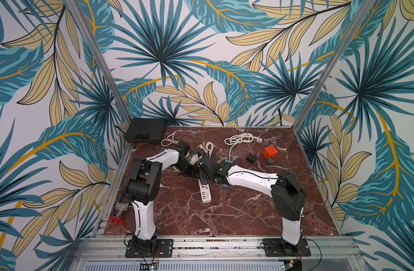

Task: Pull the plug off the socket
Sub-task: Remove the plug from the socket.

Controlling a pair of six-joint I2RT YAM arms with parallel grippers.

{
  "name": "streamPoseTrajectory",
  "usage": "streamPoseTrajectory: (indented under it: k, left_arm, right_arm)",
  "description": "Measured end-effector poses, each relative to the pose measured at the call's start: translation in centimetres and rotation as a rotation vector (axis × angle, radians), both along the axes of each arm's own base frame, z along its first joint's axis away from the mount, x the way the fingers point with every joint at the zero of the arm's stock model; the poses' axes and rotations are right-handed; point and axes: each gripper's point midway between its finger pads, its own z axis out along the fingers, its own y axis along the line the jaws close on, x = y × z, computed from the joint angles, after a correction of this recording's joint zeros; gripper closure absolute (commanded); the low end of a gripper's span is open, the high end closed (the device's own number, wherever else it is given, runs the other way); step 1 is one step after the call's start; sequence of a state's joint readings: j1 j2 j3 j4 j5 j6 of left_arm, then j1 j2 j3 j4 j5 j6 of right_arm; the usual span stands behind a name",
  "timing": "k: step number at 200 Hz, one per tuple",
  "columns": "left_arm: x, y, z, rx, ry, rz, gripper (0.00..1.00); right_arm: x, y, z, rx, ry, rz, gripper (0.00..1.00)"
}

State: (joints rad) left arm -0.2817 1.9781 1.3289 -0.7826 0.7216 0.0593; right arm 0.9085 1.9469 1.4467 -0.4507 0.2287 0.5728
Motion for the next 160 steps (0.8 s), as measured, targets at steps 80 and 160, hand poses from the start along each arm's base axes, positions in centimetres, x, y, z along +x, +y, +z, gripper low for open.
streamPoseTrajectory:
  k: [80, 160]
  left_arm:
    - [0.04, 0.05, 0.02, -0.002, 0.001, 0.002, 1.00]
    - [0.08, 0.08, 0.03, -0.004, 0.001, 0.004, 1.00]
  right_arm:
    - [-0.25, 0.11, 0.34, -0.041, -0.055, -0.016, 0.60]
    - [0.36, 0.54, 0.82, -0.047, -0.094, -0.039, 0.46]
